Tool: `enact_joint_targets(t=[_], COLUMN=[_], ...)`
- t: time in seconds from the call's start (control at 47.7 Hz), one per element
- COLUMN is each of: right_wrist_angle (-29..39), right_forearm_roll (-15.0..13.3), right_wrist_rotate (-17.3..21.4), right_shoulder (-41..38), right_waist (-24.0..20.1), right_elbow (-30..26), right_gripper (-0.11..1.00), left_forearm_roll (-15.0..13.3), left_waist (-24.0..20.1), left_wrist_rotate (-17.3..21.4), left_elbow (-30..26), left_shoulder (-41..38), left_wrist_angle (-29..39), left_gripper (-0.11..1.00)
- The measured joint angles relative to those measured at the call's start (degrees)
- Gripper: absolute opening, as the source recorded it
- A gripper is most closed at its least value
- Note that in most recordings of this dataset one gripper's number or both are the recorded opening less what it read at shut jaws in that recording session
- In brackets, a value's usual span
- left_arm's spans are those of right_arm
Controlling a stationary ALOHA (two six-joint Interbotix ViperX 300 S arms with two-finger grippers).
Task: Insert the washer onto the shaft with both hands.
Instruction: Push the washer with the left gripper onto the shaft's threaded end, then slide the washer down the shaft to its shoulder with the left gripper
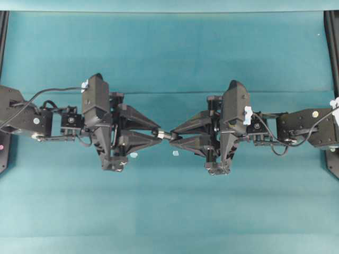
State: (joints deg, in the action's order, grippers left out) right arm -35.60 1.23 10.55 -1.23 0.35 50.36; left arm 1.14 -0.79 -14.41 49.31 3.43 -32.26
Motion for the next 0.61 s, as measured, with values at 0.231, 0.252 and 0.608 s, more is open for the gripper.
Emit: enact_joint_targets(t=[0.231, 0.252, 0.608], right_wrist_angle=[1.0, 1.1, 1.4], right_forearm_roll=[0.0, 0.0, 0.0], right_wrist_rotate=[0.0, 0.0, -0.1], right_shoulder=[-0.7, -0.7, -0.7], right_waist=[-0.1, -0.1, -0.3], right_elbow=[-0.6, -1.0, -1.5], right_gripper=[0.00, 0.00, 0.00], left_forearm_roll=[0.0, 0.0, 0.0], left_waist=[0.2, 0.3, 1.1], left_wrist_rotate=[0.5, 0.5, 1.1], left_elbow=[-3.2, -3.4, -4.5], left_shoulder=[-1.5, -1.8, -2.1], left_wrist_angle=[4.0, 4.5, 8.1], left_gripper=[0.35, 0.35, 0.35])
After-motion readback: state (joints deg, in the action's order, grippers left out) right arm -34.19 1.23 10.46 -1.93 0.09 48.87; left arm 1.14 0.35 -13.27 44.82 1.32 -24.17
